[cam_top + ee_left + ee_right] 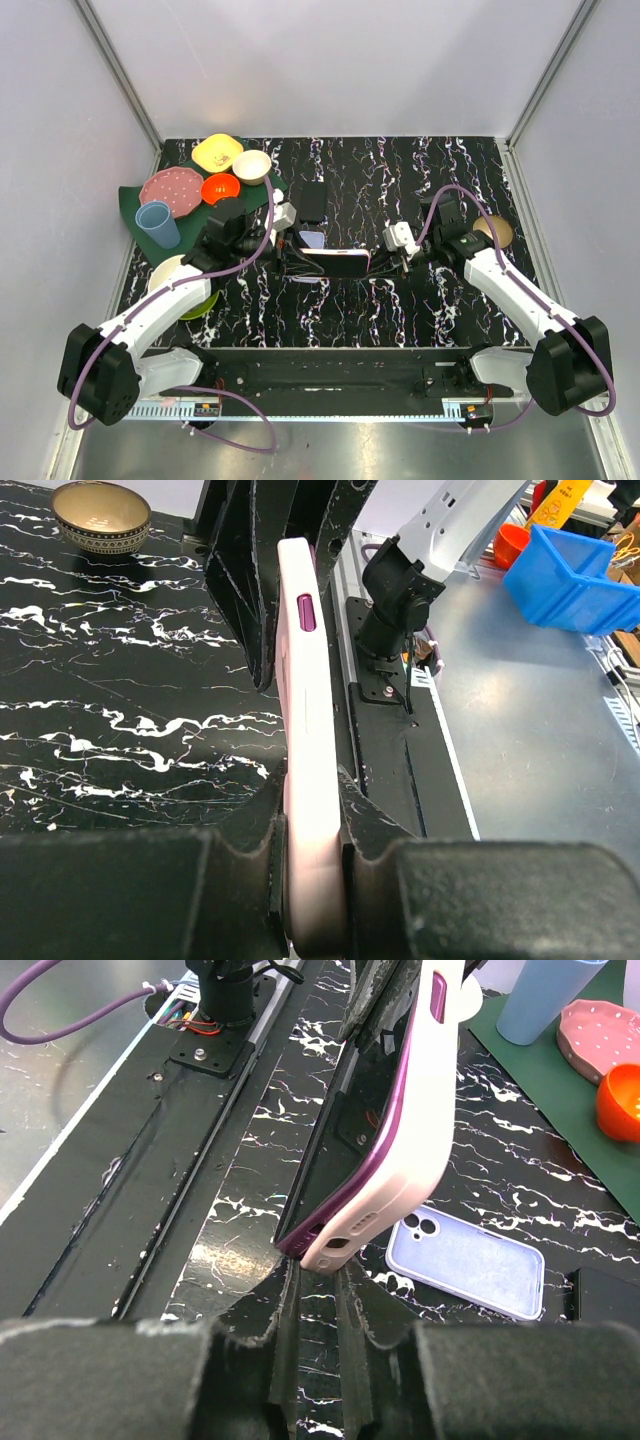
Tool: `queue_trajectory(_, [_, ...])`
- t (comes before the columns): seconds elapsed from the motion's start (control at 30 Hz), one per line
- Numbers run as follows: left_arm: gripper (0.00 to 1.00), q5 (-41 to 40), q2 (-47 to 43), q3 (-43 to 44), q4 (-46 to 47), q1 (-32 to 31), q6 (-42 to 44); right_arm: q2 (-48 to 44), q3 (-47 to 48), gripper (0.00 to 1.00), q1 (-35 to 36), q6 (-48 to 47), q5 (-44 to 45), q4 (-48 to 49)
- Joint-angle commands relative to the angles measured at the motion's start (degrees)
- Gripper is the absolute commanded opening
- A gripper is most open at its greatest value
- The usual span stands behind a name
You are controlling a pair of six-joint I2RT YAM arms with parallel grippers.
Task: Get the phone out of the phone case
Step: Remove the phone case from the phone.
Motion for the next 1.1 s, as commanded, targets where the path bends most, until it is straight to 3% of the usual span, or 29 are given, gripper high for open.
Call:
queue_trajectory(0.0, [0.0, 15.7, -0.3, 0.5, 1.1, -3.3, 0.2, -0.8, 0.4, 0.04, 0.2, -3.0, 4.1, 9.5])
queue_trajectory(0.47, [0.0, 16.4, 0.2, 0.9, -0.4, -3.9, 0.9, -1.1, -0.7, 0.05, 0.2, -3.3, 5.2, 11.9])
queue_trajectory(0.77, [0.0, 17.5, 0.5, 1.1, -0.8, -4.2, 1.0, -0.5, -1.3, 0.11, 0.2, -2.7, 8.4, 14.1])
queue_trajectory(1.07, [0.0, 17.4, 0.3, 1.4, -1.6, -4.4, 1.4, -0.1, -2.2, 0.36, 0.1, -0.4, 11.4, 17.8])
